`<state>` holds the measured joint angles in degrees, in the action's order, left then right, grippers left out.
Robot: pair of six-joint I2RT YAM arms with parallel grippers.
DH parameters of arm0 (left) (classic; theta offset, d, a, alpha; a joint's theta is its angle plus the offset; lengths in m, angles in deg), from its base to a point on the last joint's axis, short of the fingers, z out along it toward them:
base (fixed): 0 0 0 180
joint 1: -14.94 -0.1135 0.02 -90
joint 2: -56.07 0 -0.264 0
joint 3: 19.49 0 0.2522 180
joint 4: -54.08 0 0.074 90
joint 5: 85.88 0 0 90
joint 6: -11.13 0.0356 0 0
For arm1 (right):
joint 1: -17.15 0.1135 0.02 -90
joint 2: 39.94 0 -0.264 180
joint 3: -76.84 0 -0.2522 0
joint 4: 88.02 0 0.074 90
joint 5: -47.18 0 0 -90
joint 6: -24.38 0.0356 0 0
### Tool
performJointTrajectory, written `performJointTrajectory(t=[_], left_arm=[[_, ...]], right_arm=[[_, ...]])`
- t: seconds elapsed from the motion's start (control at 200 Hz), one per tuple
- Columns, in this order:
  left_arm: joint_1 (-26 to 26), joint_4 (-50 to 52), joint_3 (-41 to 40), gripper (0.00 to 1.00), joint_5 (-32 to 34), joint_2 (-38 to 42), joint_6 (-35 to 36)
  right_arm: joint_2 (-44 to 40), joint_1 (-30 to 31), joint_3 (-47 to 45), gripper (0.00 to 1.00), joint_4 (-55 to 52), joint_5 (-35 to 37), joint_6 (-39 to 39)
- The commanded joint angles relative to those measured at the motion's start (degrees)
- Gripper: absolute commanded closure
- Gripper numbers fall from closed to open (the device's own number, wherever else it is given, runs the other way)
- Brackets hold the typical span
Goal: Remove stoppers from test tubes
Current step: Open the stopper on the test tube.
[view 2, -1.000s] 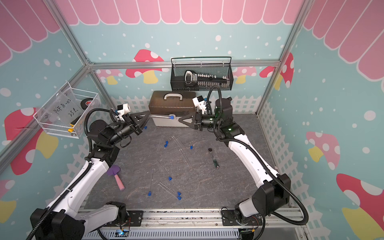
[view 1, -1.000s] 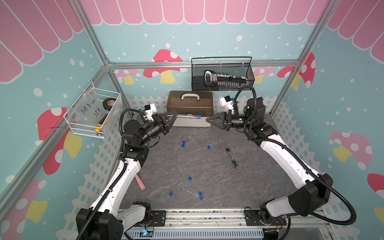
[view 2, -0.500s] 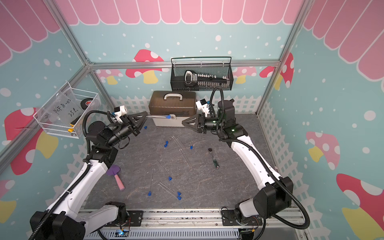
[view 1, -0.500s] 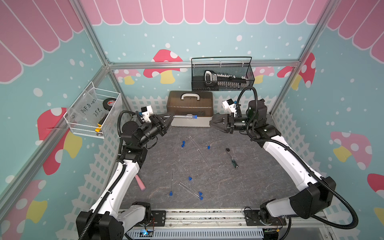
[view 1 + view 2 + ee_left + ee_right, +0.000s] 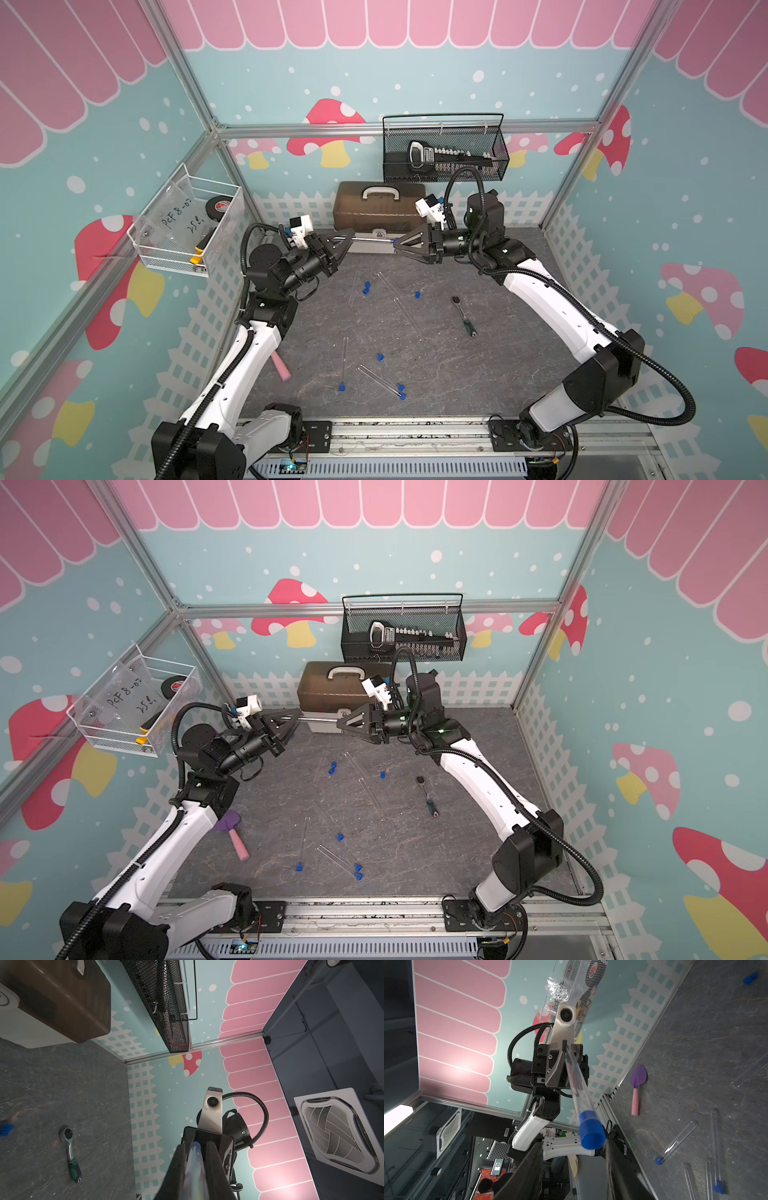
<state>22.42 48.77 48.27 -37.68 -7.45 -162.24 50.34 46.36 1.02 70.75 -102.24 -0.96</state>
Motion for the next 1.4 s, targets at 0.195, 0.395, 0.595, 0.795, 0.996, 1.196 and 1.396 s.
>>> performJointTrajectory(t=[0.195, 0.395, 0.595, 0.795, 0.996, 1.196, 1.396], left_arm=[[0.34, -2.40, 0.05, 1.00, -1.02, 1.13, -1.37], [0.33, -3.36, -0.10, 1.00, -1.21, 1.27, -2.16], [0.34, -2.90, -0.14, 1.00, -1.48, 1.34, -1.98], [0.34, -2.78, -0.29, 1.00, -1.58, 1.56, -1.88], [0.34, -3.75, -1.02, 1.00, -1.14, 1.81, -2.85], [0.34, -9.14, -3.28, 1.00, 0.33, 1.41, -6.80], [-0.54, -9.45, -3.15, 1.00, 0.31, 1.55, -6.93]], right_arm=[[0.20, -0.08, -0.12, 0.55, 8.11, 0.70, 5.30], [0.52, -0.35, -1.85, 0.58, 14.47, 0.57, 9.75], [0.64, -0.44, -2.08, 0.70, 16.78, 0.10, 11.88], [0.08, -0.44, -2.78, 0.95, 17.22, 0.36, 12.43], [-1.06, -0.39, -4.97, 1.00, 20.61, 1.00, 13.78], [-0.55, -0.69, -9.83, 1.00, 44.54, 2.83, 29.01], [-1.53, -1.50, -10.96, 1.00, 49.27, 2.82, 31.72]])
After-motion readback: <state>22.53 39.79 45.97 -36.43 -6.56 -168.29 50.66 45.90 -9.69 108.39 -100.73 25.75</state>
